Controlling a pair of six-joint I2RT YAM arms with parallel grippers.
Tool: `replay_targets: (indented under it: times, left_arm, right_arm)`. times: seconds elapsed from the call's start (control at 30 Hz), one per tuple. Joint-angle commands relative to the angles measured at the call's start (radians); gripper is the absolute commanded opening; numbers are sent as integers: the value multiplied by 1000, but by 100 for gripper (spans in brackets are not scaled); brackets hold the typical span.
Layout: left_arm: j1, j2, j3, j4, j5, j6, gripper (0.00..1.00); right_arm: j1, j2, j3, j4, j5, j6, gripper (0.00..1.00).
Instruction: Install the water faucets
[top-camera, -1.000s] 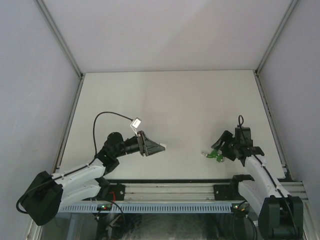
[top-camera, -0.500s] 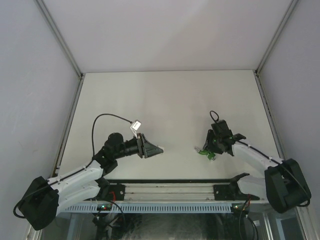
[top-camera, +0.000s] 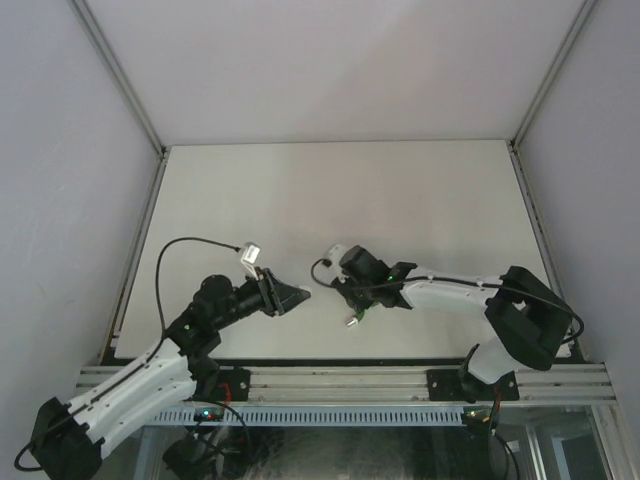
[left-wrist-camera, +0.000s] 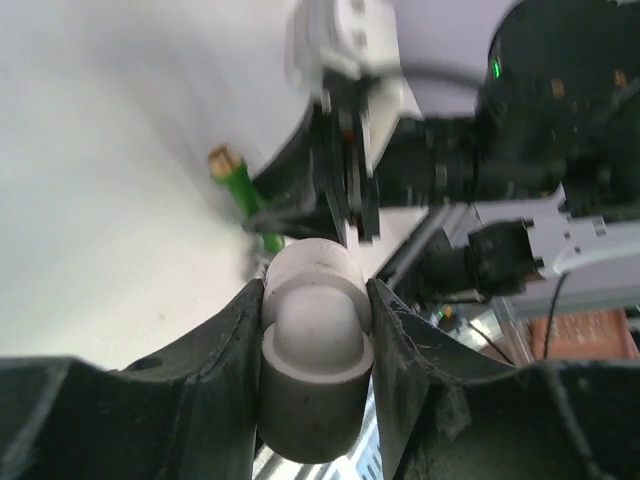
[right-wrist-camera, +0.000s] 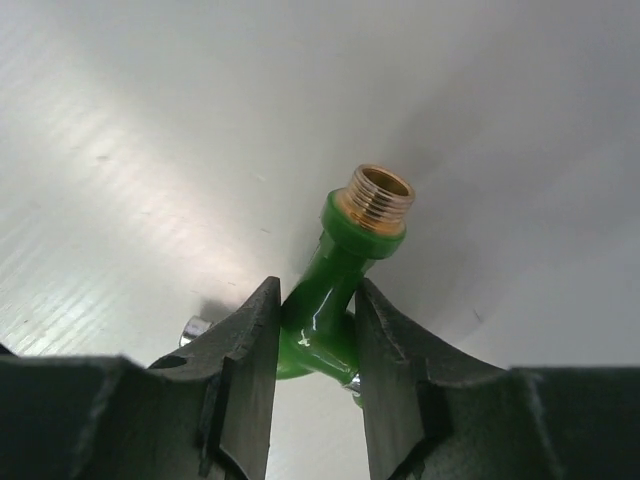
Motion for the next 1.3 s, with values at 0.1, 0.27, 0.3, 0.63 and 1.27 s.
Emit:
replay_targets:
  times: [0.1, 0.27, 0.3, 0.63, 1.27]
  left_arm:
    - [7, -283, -45, -269, -329, -13, 0]
    - [7, -404, -89, -344, -416, -67, 0]
    - [7, -414, -91, -352, -426, -70, 0]
    - [14, -145, -19, -183, -298, 80, 0]
    - [88, 661, 322, 99, 206, 295, 0]
  right_arm:
    - [71, 91, 110, -61, -150, -494, 37]
    - [85, 61, 109, -89, -319, -675, 46]
    - [86, 53, 111, -92, -329, -701, 46]
    - [80, -262, -63, 271, -54, -209, 60]
    - [29, -543, -590, 530, 81, 1002, 64]
